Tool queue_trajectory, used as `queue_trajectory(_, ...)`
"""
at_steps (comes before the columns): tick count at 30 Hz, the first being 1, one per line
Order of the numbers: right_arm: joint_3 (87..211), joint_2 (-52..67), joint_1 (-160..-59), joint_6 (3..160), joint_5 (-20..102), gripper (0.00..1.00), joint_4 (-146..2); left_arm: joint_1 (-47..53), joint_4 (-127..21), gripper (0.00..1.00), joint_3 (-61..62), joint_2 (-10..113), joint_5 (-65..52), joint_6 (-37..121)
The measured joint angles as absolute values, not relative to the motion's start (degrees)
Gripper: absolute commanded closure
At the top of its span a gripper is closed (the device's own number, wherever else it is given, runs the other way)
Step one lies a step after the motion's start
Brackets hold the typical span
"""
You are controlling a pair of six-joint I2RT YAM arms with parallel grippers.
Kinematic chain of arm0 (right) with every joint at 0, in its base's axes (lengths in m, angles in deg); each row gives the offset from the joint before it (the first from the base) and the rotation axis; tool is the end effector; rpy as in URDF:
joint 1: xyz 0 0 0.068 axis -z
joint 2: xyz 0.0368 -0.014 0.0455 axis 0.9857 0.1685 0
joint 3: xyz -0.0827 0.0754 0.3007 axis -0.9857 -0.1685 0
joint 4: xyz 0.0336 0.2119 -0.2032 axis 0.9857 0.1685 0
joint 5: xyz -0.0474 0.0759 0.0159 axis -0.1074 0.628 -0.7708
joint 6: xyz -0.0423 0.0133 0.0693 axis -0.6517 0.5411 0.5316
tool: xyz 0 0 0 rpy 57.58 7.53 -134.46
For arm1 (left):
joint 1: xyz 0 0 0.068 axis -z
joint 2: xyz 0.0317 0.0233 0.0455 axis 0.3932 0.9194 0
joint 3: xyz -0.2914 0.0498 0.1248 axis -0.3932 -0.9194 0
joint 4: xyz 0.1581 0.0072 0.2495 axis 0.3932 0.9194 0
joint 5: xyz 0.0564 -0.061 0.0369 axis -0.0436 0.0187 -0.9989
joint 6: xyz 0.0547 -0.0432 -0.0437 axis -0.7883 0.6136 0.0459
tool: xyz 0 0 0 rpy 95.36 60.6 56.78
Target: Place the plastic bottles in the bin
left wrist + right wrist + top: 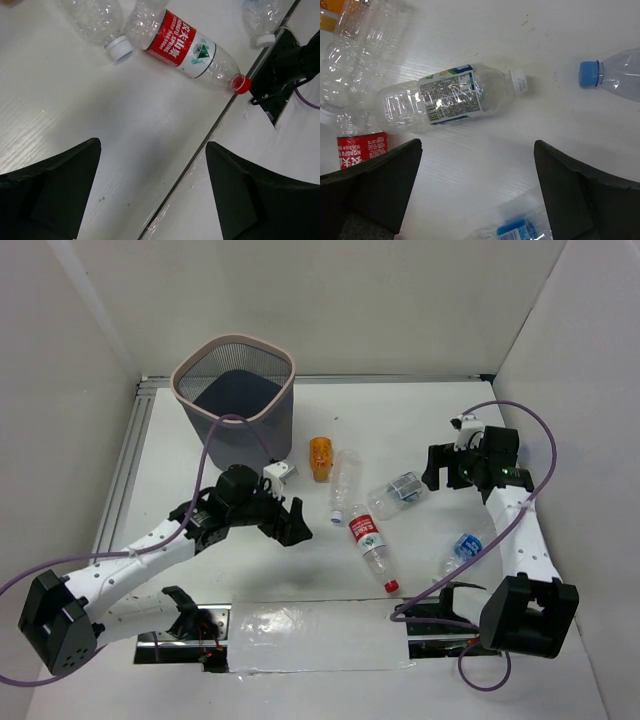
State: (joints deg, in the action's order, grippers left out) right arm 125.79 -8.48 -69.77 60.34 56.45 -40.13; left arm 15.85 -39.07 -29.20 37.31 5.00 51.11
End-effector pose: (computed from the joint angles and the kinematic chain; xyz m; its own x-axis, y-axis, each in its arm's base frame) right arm 0.2748 -0.0226 0.2950 -0.6514 -0.1065 -0.7512 -0.2689 0.9582 0.0975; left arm 0.1984 -0.1918 0.2847 -0.6594 0.0975 -0.7454 0.6234 0.6250 -0.4698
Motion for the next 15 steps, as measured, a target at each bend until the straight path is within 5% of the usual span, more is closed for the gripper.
queue_trajectory(7,126.8,-8.7,-69.9,55.2,55.2,0.00,-38.1,18.7,-41.1,0.28,-22.2,45.3,-1.4,52.2)
queue_trajectory(8,127.0,-8.7,-69.9,54.7,54.9,0.00,-38.0,18.9,-41.3,0.46,-20.9,46.6,-2.8,52.6)
queue_trajectory(9,127.3,-8.7,-69.9,54.2,54.3,0.00,-37.9,19.2,-41.3,0.51,-19.3,48.3,-4.2,52.7)
queue_trajectory(13,127.5,-8.7,-69.6,53.7,52.3,0.00,-37.6,19.6,-41.7,0.55,-12.3,54.9,-9.2,52.8)
queue_trajectory(15,127.5,-8.6,-69.5,53.4,52.3,0.23,-37.4,19.5,-41.7,0.57,-8.9,57.9,-12.0,52.9)
